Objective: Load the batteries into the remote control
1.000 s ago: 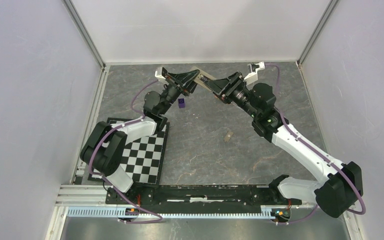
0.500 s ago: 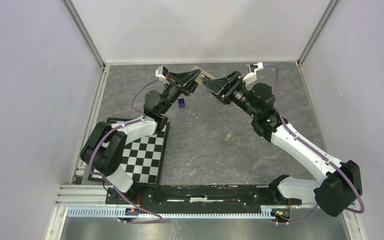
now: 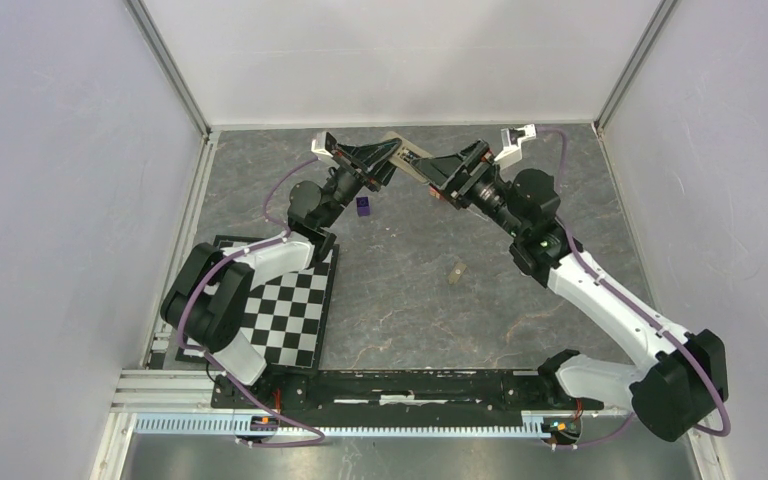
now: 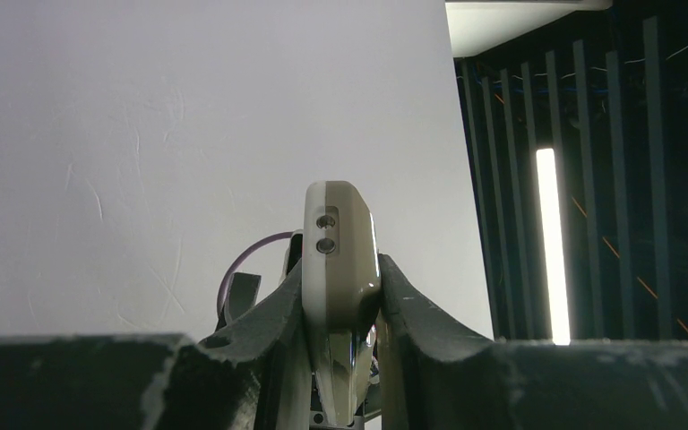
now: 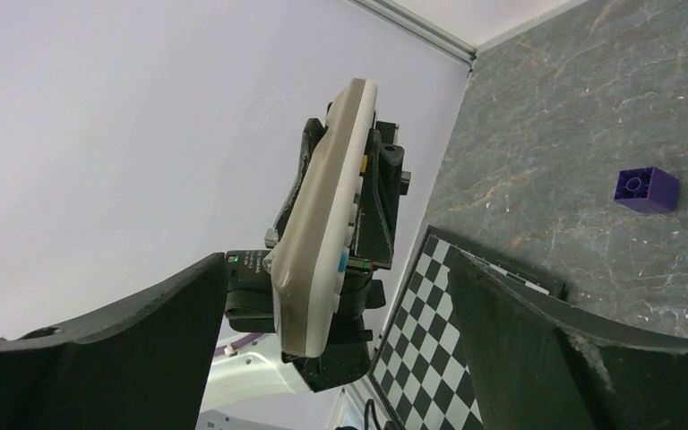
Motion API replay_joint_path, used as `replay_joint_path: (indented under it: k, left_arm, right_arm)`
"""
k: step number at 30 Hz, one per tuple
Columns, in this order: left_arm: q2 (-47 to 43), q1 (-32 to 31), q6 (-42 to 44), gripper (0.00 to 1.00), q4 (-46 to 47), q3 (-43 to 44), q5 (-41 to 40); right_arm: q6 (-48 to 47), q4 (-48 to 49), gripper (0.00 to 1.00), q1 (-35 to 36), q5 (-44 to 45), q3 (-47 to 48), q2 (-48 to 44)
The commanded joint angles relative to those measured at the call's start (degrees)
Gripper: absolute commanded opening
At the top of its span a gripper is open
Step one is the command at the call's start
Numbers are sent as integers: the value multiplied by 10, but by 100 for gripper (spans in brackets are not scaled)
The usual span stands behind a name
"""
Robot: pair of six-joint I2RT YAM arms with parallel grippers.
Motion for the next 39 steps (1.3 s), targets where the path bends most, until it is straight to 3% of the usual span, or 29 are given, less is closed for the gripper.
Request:
replay_joint_path:
  k: [1,10,19,28,39]
  left_arm:
    - [2,-3,23,2,32,15,6]
    - [-2,-4,26,2,27,12,8]
    - [-3,-4,31,2,27,17,12]
    - [-21,-5,74,2,27,36,41]
    - [-69,4,156,2,-36,45,75]
  right_arm:
    - [24,48,96,-19,-4,-21,-30]
    - [40,56,82,-26,-33,-12,-6]
    - [37,55,77,-26,-53,-6,13]
    - [50,48,52,-26,-50,-36,18]
    - [-16,-35,40,-26,-28,-68,3]
